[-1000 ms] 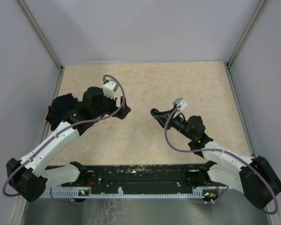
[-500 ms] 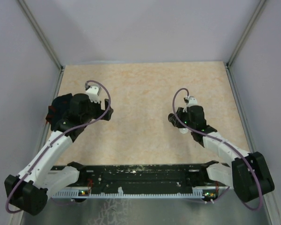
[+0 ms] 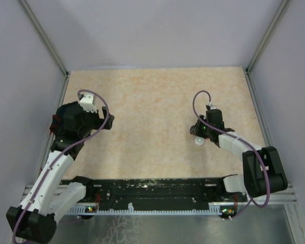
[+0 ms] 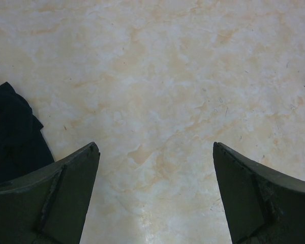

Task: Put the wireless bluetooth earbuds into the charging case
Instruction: Place the charging case at the center of the board.

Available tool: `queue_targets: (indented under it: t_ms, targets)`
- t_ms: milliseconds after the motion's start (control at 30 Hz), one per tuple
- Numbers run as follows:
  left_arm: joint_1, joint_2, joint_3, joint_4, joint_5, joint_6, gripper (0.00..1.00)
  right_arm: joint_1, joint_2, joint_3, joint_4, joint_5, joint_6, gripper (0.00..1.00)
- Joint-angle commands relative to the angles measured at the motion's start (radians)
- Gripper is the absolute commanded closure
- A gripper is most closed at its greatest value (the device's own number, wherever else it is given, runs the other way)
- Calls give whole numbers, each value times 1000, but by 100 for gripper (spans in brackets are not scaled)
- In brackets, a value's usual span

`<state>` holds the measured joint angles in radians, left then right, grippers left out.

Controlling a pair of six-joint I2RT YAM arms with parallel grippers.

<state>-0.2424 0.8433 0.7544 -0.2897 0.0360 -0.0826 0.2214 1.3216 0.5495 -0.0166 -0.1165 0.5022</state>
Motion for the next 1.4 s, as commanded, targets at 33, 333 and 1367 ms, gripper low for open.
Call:
queue_targets:
  t_ms: [33,333,1367]
  targets:
    - [21,-23,-12,39,41,-12,3,-8,-7,74,-51,47,0,74]
    - [35,-44,-23,52,53,-13,3,-9,-58,95,-129,111,-24,50]
    - [37,-595,-32,-113,38,-136,0,-9,-1031,211,-481,198,-296,13]
